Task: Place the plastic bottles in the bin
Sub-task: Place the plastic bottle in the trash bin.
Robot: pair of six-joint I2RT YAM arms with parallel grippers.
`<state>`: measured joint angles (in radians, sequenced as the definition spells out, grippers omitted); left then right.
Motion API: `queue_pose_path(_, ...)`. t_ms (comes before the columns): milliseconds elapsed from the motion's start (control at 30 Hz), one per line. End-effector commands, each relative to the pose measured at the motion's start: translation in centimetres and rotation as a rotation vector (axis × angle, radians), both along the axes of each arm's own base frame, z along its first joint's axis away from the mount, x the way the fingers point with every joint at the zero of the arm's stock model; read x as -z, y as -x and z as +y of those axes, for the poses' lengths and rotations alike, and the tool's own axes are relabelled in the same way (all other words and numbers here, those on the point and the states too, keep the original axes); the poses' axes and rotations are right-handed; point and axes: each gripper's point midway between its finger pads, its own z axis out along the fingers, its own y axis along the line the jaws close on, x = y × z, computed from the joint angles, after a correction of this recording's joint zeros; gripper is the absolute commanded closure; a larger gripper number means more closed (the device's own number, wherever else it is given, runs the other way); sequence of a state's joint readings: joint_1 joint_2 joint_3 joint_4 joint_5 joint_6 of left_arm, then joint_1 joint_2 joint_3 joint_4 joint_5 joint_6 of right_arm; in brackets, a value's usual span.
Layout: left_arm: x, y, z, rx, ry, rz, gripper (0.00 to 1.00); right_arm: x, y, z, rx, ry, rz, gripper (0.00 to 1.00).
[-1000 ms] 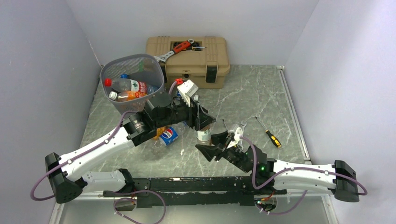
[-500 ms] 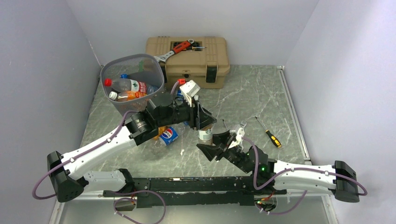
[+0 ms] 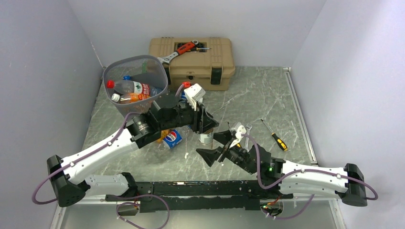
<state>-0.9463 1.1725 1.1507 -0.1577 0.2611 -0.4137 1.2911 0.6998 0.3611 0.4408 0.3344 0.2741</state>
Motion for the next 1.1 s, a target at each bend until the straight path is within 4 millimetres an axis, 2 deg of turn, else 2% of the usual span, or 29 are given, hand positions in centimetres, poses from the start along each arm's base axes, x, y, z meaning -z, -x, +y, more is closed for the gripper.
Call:
queue_pose_path(0,-5.5,-0.8,2.6,-0.090,0.019,-0.164,1.00,-2.2,0.5,0.1,-0.024,0.017,0.020,0.00)
queue_pose_path(167,-8.1,-1.4,4.5,-0.150,-0.003,-0.265,1.00,-3.5,1.0,-0.9,-0.043,0.039,0.012,0.00)
queue_pose_path(233,-9.2,-1.8,5.5,-0.191,-0.015,-0.310,1.00,-4.6,1.5,-1.5,-0.059,0.051,0.008,0.00)
queue_pose_path(333,-12.0,-2.0,7.2,-0.241,-0.012,-0.395,1.00,-6.9,2.8,-2.4,-0.120,0.026,-0.022,0.00)
queue_pose_path(433,-15.5,-2.3,9.1,-0.301,-0.009,-0.503,1.00,-6.9,3.2,-3.3,-0.124,0.035,-0.010,0.00)
queue_pose_path(500,-17.9,-3.0,10.8,-0.367,-0.049,-0.605,1.00,-6.5,2.6,-3.9,-0.079,0.031,0.006,0.00)
queue_pose_path(633,-20.6,-6.3,14.4,-0.594,-0.199,-0.762,1.00,-4.4,0.3,-5.1,0.077,0.013,0.050,0.00)
queue_pose_path(800,-21.3,-9.3,15.9,-0.733,-0.318,-0.871,1.00,-1.8,-1.1,-5.4,0.165,0.062,0.073,0.00)
queue_pose_path(967,-20.4,-14.3,18.2,-0.816,-0.299,-0.738,1.00,-0.5,-1.4,-4.8,0.173,0.113,0.079,0.00)
queue_pose_path(1067,-19.8,-16.6,19.1,-0.870,-0.306,-0.686,1.00,-0.3,-1.4,-5.0,0.177,0.123,0.081,0.00)
